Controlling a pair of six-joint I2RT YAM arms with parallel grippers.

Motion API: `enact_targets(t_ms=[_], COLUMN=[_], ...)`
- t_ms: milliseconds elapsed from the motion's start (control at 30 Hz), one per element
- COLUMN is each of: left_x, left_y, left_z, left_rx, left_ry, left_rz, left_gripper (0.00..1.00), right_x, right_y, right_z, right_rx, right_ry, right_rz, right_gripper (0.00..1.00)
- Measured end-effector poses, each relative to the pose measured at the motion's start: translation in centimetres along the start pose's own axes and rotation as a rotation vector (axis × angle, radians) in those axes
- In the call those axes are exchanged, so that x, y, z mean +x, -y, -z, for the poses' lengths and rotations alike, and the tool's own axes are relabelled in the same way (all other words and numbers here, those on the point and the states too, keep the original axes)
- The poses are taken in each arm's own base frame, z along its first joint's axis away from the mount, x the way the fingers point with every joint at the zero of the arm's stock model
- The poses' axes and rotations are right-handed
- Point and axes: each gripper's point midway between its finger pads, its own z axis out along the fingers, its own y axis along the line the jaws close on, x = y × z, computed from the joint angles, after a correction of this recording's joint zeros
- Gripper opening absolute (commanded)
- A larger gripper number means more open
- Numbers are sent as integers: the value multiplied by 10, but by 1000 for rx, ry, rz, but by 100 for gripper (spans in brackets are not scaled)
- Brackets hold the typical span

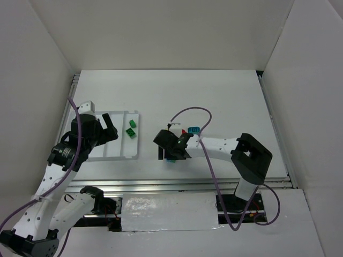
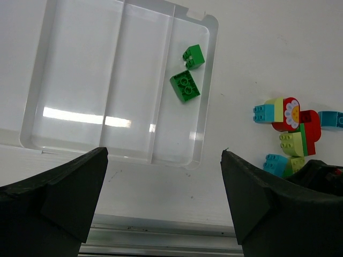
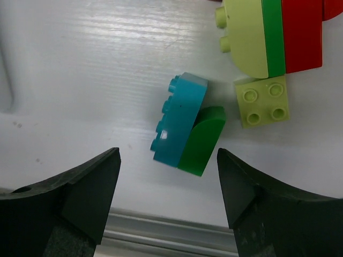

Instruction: Sort the legos into containers by color

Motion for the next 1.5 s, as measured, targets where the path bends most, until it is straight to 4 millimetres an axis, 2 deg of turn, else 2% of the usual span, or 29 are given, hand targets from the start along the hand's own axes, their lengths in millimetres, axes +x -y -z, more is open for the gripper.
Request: enact_targets(t_ms=[133, 300, 333, 433, 533, 600, 633, 733, 767, 900, 1033, 1133, 1267, 1400, 1500], left_x=[0, 0, 1, 1, 1, 0, 0, 0, 0, 5, 19, 40, 61, 61, 59], left_y=[0, 1, 1, 1, 1, 1, 1, 1, 2, 14, 46, 74, 100, 117, 125], left_z=[0, 0, 0, 0, 1, 1, 1, 1, 1, 6, 13, 20, 38, 59, 70], left_rx=[1, 8, 9, 11, 11, 13, 13, 13, 16, 82, 267, 444, 629, 759, 828], left_ry=[0, -3, -4, -4, -3, -2, 0, -1, -1, -20, -86, -169, -271, -308, -310], left_rz=[0, -3, -4, -8, -19, -20, -20, -20, -21, -16, 35, 93, 172, 216, 227], left_gripper=[100, 99, 100, 99, 100, 99, 100, 99, 99, 99, 99, 100, 99, 96, 94], right_x=[7, 8, 8, 10, 11, 11, 11, 11, 13, 24, 33, 23, 10, 4, -8], right_y=[7, 11, 12, 14, 14, 13, 12, 2, -5, -43, -82, -107, -119, -122, -124], right_z=[-17, -23, -25, -29, -31, -32, -32, -30, -28, -1, 50, 86, 107, 122, 132], right_rx=[64, 94, 98, 111, 115, 109, 105, 61, 34, -142, -370, -505, -565, -590, -593], right_ry=[-9, 0, 1, -1, -2, 2, 2, 12, 17, 66, 142, 222, 297, 341, 388], right_rz=[-19, -31, -32, -30, -28, -25, -16, 43, 79, 244, 384, 416, 436, 442, 419], right_gripper=[79, 72, 66, 56, 35, 30, 20, 0, 0, 0, 0, 3, 5, 5, 6])
